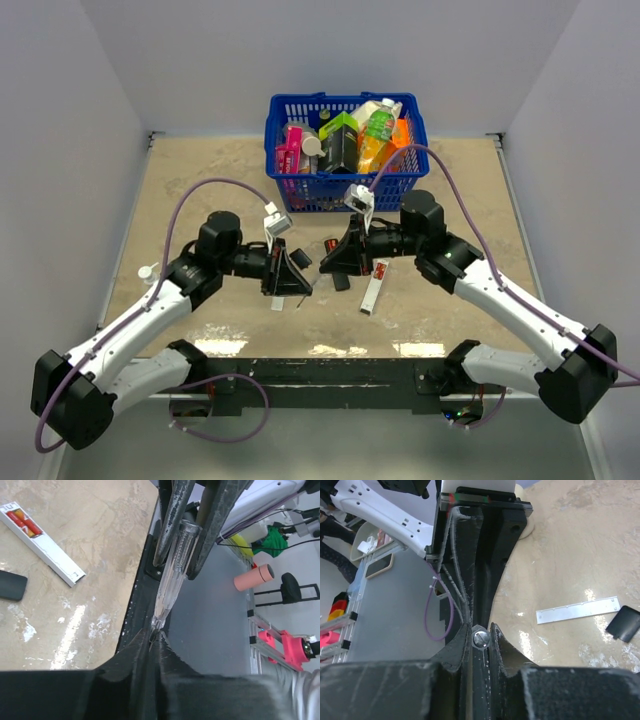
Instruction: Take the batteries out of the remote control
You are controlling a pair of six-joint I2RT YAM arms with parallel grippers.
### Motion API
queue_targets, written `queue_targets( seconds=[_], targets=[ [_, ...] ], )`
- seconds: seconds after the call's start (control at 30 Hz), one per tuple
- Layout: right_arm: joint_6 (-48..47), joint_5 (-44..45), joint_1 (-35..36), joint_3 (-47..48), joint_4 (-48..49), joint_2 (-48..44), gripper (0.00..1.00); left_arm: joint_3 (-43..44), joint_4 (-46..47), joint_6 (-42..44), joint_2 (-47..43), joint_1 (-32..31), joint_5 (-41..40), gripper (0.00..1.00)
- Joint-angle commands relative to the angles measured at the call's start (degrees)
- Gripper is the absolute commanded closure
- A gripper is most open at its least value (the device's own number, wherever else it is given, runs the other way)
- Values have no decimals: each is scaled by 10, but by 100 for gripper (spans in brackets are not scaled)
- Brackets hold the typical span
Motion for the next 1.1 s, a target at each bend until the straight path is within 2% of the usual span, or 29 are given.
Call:
queue_targets(
  seconds=[0.0,0.07,0.1,0.2,0.33,0.37,0.47,0.5,0.6,0.87,1.07],
  targets=[
    [8,34,1,-2,25,-11,100,27,-36,11,20,3,-46,64],
    [17,86,1,0,10,-11,100,45,-64,19,30,5,-83,57],
    [20,110,1,5,-8,-8,100,48,-70,22,32,7,-96,32],
    [30,214,1,15,-38,0,100,68,-93,26,37,10,-177,24],
    [60,404,1,13,-75,10,100,118,-133,23,65,27,-302,21],
    [67,463,1,10,-75,14,100,124,-144,16,69,30,-356,21],
    [92,539,1,2,-59,26,100,127,-138,-9,83,41,-424,21],
    [98,589,1,-4,-45,37,100,125,-137,-18,91,44,-439,20],
    [106,645,1,-6,-20,64,100,117,-120,-46,111,61,-453,21],
    [71,674,1,-3,57,122,100,72,-65,-87,134,63,-452,23],
    [72,639,2,-15,88,140,100,34,-50,-100,128,62,-442,23]
  ],
)
